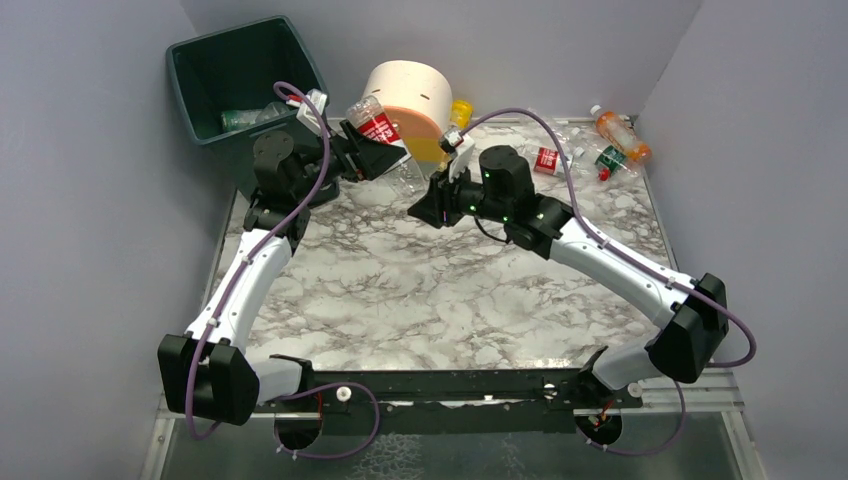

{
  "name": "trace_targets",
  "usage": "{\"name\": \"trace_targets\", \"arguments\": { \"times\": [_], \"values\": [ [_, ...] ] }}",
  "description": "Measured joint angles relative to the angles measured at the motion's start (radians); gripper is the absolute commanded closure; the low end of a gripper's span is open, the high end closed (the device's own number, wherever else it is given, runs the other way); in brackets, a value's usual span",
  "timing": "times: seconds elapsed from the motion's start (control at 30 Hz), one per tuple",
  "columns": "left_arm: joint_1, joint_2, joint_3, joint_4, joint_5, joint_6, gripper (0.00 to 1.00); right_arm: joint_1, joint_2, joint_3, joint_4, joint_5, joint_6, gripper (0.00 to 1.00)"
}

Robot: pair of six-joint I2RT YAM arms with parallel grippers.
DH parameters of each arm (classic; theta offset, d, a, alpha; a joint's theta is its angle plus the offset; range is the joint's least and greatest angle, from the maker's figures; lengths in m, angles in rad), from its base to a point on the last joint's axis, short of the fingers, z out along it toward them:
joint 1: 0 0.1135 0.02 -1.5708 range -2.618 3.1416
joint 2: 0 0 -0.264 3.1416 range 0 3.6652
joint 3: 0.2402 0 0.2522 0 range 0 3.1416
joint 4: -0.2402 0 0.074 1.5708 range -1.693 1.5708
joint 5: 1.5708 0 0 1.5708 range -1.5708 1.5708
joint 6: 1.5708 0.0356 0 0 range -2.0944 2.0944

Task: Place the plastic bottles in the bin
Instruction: Place the plastic bottle in the trash bin.

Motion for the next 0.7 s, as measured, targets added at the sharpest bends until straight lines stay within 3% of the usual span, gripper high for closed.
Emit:
{"name": "trace_targets", "arguments": {
  "times": [0.13, 0.33, 0.43, 0.57, 0.7],
  "values": [
    [-0.002, 0.000, 0.000, 0.000, -0.007, 0.000, 0.05, 0.013, 0.005, 0.004, 0.000, 0.000, 0.000, 0.84],
    [-0.002, 0.012, 0.000, -0.004, -0.021, 0.007, 0.36, 0.018, 0.011, 0.004, 0.000, 0.000, 0.000, 0.80],
    [-0.002, 0.026, 0.005, -0.011, -0.024, 0.005, 0.41, 0.018, 0.011, 0.004, -0.003, 0.002, 0.000, 0.66],
    [-0.002, 0.037, 0.015, -0.024, -0.024, 0.005, 0.41, 0.017, 0.012, 0.004, -0.008, 0.006, 0.002, 0.36],
    [-0.002, 0.048, 0.035, -0.055, -0.028, 0.019, 0.42, 0.018, 0.007, 0.004, -0.009, 0.008, 0.002, 0.18]
  ]
}}
